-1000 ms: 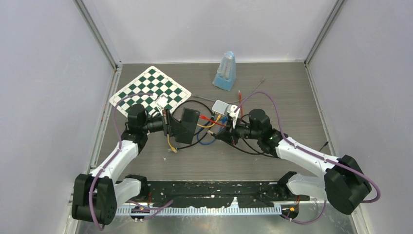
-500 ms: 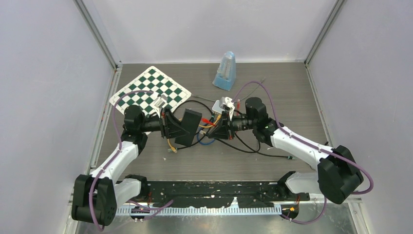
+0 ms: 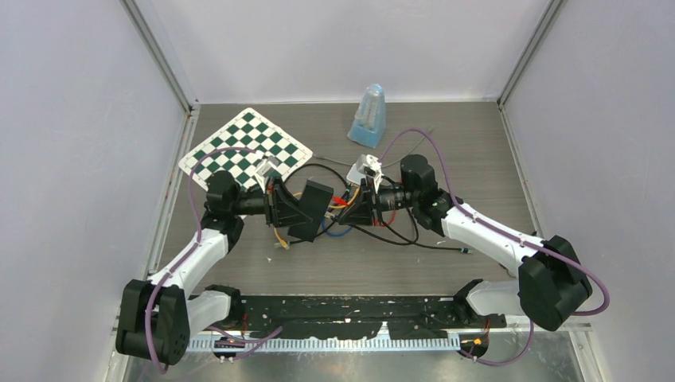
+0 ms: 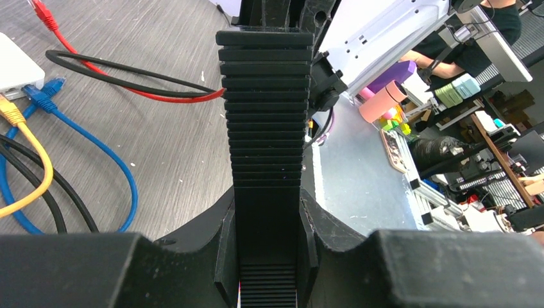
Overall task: Insert the plug into the switch port
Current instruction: Insert the connector into the switch port.
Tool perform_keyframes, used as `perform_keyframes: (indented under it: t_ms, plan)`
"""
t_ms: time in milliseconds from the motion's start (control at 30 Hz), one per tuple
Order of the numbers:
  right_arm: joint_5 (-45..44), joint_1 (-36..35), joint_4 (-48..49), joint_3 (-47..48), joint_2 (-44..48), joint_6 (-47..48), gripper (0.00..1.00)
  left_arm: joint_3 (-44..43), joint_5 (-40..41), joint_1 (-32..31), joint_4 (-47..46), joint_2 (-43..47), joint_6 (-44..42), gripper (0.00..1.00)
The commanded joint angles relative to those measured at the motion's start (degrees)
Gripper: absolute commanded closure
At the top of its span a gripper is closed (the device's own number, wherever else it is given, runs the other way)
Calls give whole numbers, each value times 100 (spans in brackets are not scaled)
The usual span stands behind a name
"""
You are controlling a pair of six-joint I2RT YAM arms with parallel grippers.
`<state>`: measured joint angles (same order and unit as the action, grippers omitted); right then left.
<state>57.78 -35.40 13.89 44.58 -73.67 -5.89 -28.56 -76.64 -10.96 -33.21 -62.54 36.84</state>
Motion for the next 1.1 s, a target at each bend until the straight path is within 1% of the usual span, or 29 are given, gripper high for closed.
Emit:
perform_keyframes:
  t_ms: [0, 467, 600, 633, 700, 733, 767, 800, 833, 867, 967, 1067]
  plan:
    - [3, 13, 215, 330, -76, -118, 95, -266, -163, -59, -398, 1, -163, 100]
    - [-138, 15, -196, 672, -295, -214, 95, -401, -357, -193, -413, -149, -299, 100]
    - [-216, 15, -420, 816, -340, -260, 95, -468, -438, -222, -154, -214, -543, 100]
    - [-224, 13, -426, 833, -341, -309, 95, -495, -431, -222, -7, -208, -673, 100]
    - [-268, 15, -492, 926, -364, -366, 95, -612, -383, -229, 669, -204, -1210, 100]
    - [-300, 15, -497, 941, -378, -389, 95, -722, -327, -237, 1225, -198, -1583, 100]
    - [-306, 15, -478, 977, -377, -436, 95, -887, -258, -250, 2068, -197, -2198, 100]
    - [-323, 15, -472, 989, -390, -455, 95, -1002, -223, -283, 2509, -196, -2532, 100]
    - [-367, 11, -470, 1008, -380, -481, 95, -1203, -188, -322, 3343, -196, -3174, 100]
    - [-392, 13, -468, 1017, -374, -486, 95, -1278, -164, -365, 3652, -185, -3395, 100]
    - [-486, 14, -412, 1046, -369, -515, 95, -1328, -149, -396, 3817, -134, -3505, 100]
    - [-492, 0, -103, 986, -386, -660, 95, -1343, -180, -423, 3822, -151, -3485, 100]
